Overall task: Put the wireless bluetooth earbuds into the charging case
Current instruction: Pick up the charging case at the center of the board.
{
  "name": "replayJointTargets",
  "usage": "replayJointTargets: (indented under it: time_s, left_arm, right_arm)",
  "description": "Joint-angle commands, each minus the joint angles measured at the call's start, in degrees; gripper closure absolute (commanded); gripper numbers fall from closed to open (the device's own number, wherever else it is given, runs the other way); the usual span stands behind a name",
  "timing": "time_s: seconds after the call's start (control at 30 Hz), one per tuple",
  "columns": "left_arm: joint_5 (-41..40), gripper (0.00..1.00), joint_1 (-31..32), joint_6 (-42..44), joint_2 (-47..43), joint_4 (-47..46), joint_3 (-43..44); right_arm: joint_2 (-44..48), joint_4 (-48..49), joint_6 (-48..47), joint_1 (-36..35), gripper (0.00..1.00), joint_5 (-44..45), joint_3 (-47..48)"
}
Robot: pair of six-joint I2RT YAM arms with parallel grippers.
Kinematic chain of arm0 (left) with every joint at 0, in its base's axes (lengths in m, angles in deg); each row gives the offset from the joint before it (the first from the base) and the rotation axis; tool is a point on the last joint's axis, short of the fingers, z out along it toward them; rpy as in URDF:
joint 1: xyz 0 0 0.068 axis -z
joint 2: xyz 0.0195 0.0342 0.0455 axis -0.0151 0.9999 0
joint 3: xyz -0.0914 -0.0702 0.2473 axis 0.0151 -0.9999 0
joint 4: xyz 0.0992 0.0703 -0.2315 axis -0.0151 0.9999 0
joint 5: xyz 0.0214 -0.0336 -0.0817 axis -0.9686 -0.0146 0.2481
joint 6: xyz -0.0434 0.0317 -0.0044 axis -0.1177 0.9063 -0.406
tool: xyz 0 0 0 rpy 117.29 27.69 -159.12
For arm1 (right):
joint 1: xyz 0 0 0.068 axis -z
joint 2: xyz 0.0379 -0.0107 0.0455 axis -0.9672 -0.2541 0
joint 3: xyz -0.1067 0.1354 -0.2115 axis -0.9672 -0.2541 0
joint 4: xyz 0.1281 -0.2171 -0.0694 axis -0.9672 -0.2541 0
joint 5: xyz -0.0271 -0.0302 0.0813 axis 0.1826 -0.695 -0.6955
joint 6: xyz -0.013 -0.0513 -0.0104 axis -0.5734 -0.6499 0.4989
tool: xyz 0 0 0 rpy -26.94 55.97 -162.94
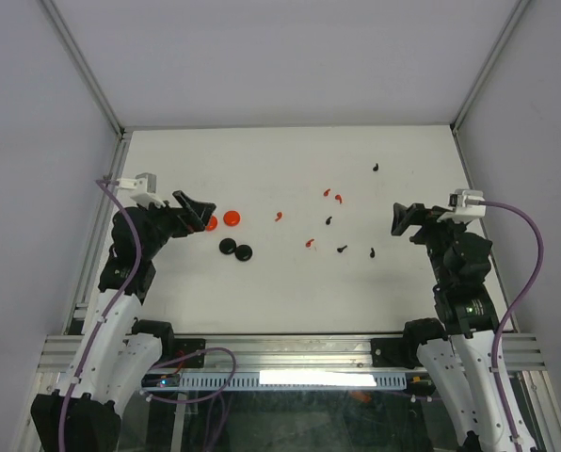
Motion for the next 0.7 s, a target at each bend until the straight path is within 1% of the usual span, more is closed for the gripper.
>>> replayJointTargets:
  time_s: [0.0, 0.1, 0.2, 0.3, 0.4, 0.57, 0.67]
  left_arm:
    - [-2.6, 0.01, 5.7, -4.5, 4.2, 1.5, 2.2]
    - [-7.2, 0.01, 10.6, -4.3, 10.1, 3.0, 4.3]
    - [-9.0, 0.01, 14.5, -4.1, 17.8, 4.5, 7.8]
    - [-13.0, 0.02, 18.5, -2.3, 25.4, 7.4, 12.1]
    - [-14.0, 0.03, 20.3, -1.1, 30.5, 7.8, 14.8]
    - [-14.4, 0.07, 22.9, 3.3, 38.9, 9.4, 19.8]
    - [-15.0, 0.07, 24.4, 3.7, 43.7, 9.3, 20.3]
  right_arm:
    - [-0.1, 0.9, 0.9, -1.1, 0.01, 0.1, 2.4]
    - [-0.3, 0.4, 1.6, -2.6, 0.01, 1.9, 2.9]
    - [-0.3, -0.4, 2.1, -4.9, 0.01, 1.7, 3.3]
    - [0.1, 0.1, 2.0, -7.6, 0.01, 0.6, 3.4]
    - [-0.7, -0.2, 1.4, -9.1, 0.01, 0.8, 3.8]
    - [-4.5, -2.1, 1.0, -9.1, 0.01, -0.6, 4.7]
    - [-7.6, -3.1, 0.8, -9.1, 0.01, -1.8, 5.9]
